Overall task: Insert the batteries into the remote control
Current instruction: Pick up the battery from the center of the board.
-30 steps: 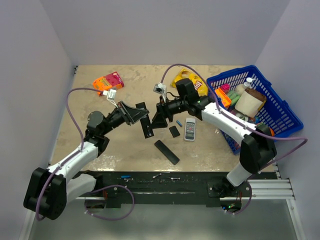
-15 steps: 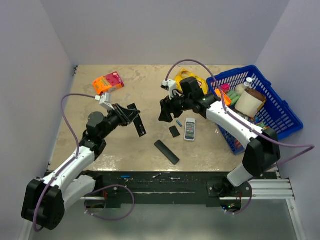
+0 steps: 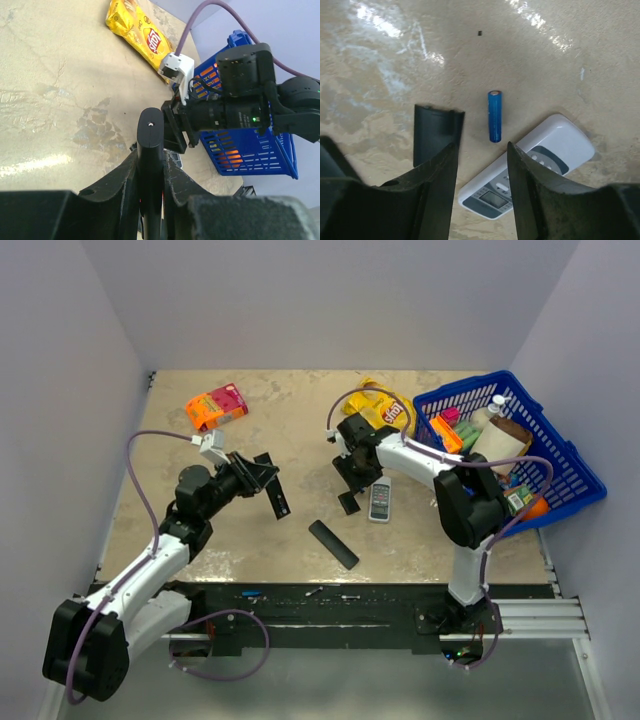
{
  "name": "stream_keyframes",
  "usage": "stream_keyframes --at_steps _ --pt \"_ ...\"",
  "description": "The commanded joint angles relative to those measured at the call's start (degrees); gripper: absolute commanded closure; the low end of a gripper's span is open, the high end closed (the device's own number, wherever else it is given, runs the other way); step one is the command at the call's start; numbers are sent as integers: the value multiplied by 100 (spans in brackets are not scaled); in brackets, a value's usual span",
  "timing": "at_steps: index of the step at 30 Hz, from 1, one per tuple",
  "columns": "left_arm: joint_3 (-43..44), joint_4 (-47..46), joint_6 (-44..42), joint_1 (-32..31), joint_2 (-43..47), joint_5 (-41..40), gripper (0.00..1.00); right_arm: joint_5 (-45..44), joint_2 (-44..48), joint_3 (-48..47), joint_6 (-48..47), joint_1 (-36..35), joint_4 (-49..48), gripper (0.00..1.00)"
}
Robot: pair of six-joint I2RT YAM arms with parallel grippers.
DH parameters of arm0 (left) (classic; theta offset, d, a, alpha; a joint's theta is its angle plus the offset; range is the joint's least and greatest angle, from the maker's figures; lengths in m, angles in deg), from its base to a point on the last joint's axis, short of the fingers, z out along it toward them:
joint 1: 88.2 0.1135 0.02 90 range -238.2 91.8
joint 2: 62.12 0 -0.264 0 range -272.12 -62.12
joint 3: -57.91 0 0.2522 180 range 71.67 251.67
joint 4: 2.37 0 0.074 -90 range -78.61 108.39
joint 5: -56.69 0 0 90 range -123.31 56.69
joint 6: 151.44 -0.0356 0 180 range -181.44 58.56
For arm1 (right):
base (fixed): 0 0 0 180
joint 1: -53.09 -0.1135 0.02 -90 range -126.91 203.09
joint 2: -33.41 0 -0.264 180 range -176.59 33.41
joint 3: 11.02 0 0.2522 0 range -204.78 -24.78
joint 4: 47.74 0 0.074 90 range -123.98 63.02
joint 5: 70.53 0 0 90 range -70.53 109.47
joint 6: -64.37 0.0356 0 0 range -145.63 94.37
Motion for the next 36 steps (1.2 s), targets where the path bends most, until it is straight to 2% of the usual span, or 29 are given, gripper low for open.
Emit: stream_keyframes --at_steps 1,9,16,17,19,23,25,29,32,35,36 --pt "10 -170 -101 46 -52 139 100 -565 -243 -483 225 14 199 57" --pt "28 -179 -127 55 -95 201 100 -503 -472 -324 286 14 138 63" --pt "45 -188 -145 55 -113 210 100 -301 -586 -324 251 6 155 87" --pt "54 -170 -136 64 -113 210 100 -283 -587 -342 251 14 164 94" --pt "54 -144 -145 72 -96 210 100 -257 -490 -412 199 14 208 97" --pt "142 -21 -232 116 -60 166 100 -55 -139 -553 119 -21 208 100" --pt "177 75 -311 134 -34 122 100 59 19 -632 -231 -73 252 100" --pt "247 260 -382 213 97 17 100 25 20 -755 -820 -634 472 100" --pt "309 593 -549 248 247 -264 100 68 -50 -703 -1137 -1065 420 100" --pt "353 1190 -637 275 475 -834 100 121 -181 -658 -1313 -1329 384 99" --pt "344 1366 -637 275 563 -1245 100 121 -217 -667 -1418 -1374 384 99"
